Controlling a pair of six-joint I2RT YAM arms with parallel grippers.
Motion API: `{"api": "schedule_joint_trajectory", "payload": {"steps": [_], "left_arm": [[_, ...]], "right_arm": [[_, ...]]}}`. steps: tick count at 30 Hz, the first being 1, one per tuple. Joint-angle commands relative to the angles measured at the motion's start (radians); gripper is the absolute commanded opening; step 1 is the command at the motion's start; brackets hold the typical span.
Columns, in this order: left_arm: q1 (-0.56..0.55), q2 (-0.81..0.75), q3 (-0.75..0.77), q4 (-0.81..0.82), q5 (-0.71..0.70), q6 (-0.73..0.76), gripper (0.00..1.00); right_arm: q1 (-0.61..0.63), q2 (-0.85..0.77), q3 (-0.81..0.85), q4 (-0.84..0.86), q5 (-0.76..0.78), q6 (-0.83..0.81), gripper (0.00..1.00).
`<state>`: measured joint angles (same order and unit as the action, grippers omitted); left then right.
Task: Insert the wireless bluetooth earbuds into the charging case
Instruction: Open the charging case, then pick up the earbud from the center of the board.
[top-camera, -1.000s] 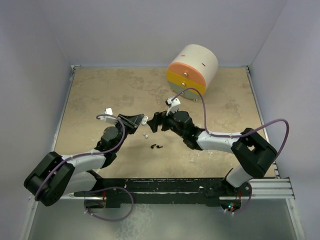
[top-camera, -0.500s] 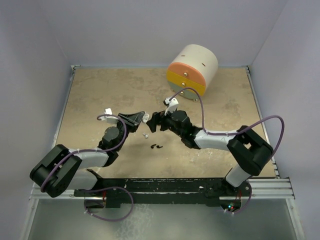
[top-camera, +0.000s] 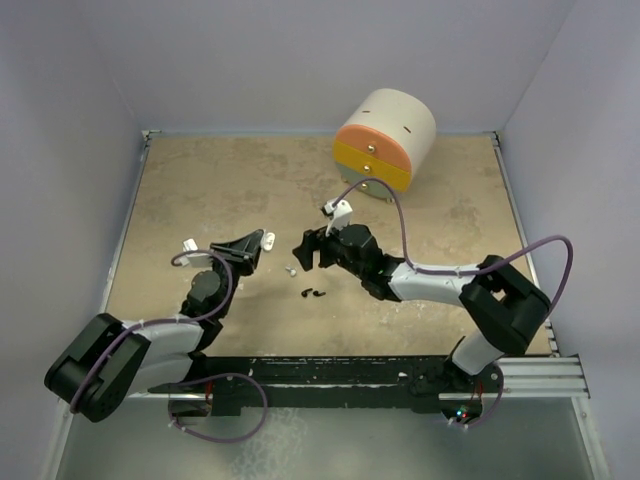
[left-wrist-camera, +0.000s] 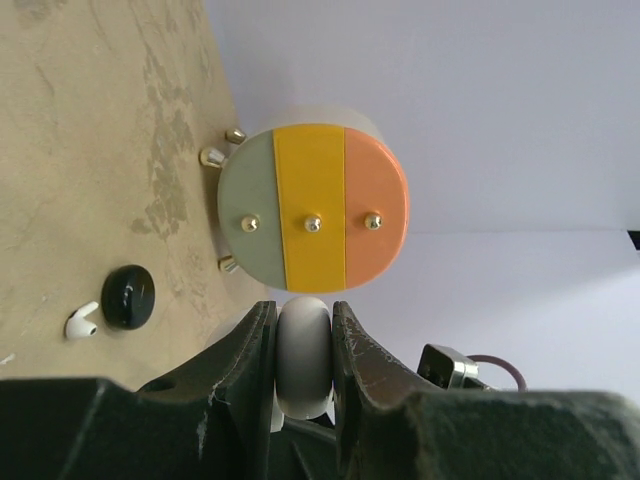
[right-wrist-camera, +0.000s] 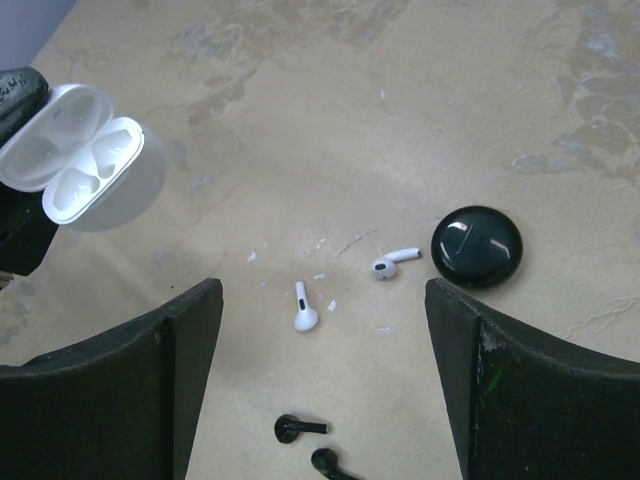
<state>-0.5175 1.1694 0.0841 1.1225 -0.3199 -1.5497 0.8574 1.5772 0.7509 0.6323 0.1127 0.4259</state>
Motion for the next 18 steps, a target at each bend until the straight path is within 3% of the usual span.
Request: {"api": "schedule_joint_trajectory", "payload": {"steps": [1, 8, 18], "left_arm": [[0.009, -0.046, -0.054, 0.078, -0.047, -0.088, 0.00], [0.013, -0.090, -0.098, 0.082, -0.059, -0.121, 0.00], [0.021, -0.149, -0.119, 0.047, -0.064, -0.154, 0.00]], "right_arm": [[0.029, 0.017, 0.021, -0.022, -0.001, -0.007, 0.80], [0.070, 0.122, 0.069, -0.040, 0.019, 0.049, 0.69], [0.119, 0.215, 0.108, -0.036, 0.074, 0.119, 0.61]]}}
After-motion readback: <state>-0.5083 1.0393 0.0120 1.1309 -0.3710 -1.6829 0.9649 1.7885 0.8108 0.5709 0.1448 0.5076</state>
